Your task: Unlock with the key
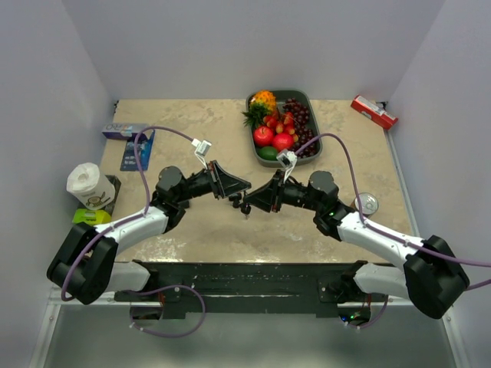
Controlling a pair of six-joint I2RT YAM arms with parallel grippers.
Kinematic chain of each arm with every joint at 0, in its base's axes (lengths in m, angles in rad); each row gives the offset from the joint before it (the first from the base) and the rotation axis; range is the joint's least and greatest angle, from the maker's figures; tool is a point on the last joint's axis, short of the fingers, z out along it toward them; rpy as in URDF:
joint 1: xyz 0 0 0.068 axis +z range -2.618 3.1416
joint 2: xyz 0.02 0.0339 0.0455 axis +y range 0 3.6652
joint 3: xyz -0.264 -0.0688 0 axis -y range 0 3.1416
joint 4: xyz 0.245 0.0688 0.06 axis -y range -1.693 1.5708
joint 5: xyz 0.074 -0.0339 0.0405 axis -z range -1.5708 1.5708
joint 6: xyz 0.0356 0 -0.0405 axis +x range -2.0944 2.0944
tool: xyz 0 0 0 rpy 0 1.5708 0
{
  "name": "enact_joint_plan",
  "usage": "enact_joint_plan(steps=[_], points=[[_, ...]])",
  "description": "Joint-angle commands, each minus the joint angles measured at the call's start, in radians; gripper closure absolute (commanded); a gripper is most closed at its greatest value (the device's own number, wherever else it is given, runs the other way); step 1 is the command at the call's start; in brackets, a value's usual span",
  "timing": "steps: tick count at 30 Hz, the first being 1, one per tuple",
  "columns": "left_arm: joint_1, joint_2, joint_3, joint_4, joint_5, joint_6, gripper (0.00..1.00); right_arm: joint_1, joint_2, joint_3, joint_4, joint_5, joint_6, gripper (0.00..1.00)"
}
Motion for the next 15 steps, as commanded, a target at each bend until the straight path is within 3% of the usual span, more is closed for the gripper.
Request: enact_joint_plan(steps=[1, 4, 6, 8, 13, 14, 15], points=[[-0.005, -0.004, -0.003, 0.108, 0.027, -0.003, 1.0, 0.002, 0.013, 0.001, 0.077, -0.054, 0.016, 0.75], [-0.003, -0.001, -0.004, 0.123, 0.03, -0.01, 1.0, 0.003, 0.011, -0.002, 0.091, -0.06, 0.023, 0.79], [-0.005, 0.001, -0.007, 0.133, 0.031, -0.013, 1.0, 0.002, 0.014, -0.004, 0.103, -0.062, 0.031, 0.93], [-0.003, 0.002, -0.007, 0.145, 0.034, -0.015, 1.0, 0.003, 0.019, -0.004, 0.108, -0.063, 0.037, 1.0], [-0.003, -0.02, -0.004, 0.052, -0.012, 0.055, 1.0, 0.003, 0.001, -0.001, 0.063, -0.001, 0.031, 1.0], [-0.003, -0.049, 0.006, 0.004, -0.033, 0.089, 0.78, 0.003, -0.011, 0.001, 0.039, 0.054, 0.016, 1.0], [-0.003, -0.068, 0.015, -0.055, -0.061, 0.132, 0.63, 0.003, -0.021, 0.005, -0.015, 0.094, 0.008, 1.0]])
